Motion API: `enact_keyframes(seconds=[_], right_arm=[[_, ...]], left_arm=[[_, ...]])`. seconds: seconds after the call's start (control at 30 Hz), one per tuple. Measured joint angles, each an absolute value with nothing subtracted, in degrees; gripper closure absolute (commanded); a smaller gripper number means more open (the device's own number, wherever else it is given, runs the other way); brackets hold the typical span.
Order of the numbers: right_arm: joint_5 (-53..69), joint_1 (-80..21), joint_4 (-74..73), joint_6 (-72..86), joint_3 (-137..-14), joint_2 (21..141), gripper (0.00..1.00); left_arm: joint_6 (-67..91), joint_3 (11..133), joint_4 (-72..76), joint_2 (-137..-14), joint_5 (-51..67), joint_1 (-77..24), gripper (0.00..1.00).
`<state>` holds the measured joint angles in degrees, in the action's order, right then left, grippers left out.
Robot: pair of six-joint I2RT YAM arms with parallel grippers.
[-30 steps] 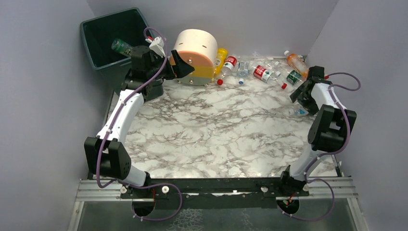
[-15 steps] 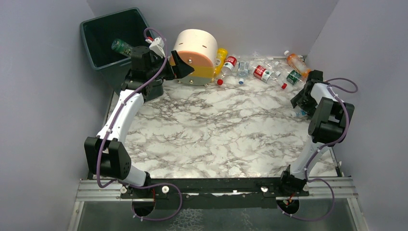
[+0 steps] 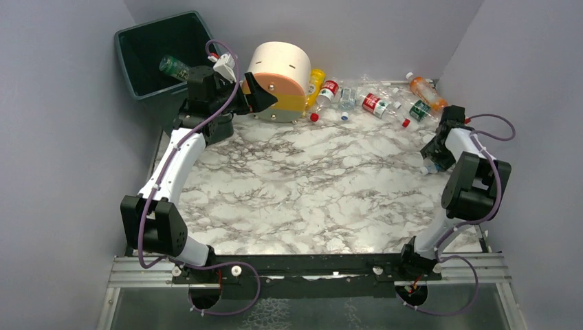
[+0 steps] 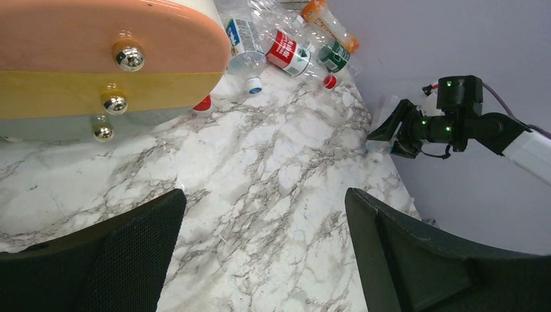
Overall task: Put the plastic bottles in the bin
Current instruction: Pick up the plastic bottle at the center of the board, then place the plastic bottle in the trash bin.
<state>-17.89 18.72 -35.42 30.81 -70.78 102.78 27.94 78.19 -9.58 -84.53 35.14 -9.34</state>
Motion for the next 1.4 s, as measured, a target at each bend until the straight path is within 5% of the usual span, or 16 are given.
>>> enact_keyframes(seconds=[0.47,1.4], right_arm=[[-4.5,14.9,-33.1,27.4,-65.3,83.6,0.56],[28.4,-19.5,-15.4,25.5,-69.5,77.9,0.55]], left_arm=[[32.0,74.1,-6.7,-84.4,41.8,-9.4,0.01],[43.9,69.5,6.7,-84.4,43.1,-14.8,0.01]])
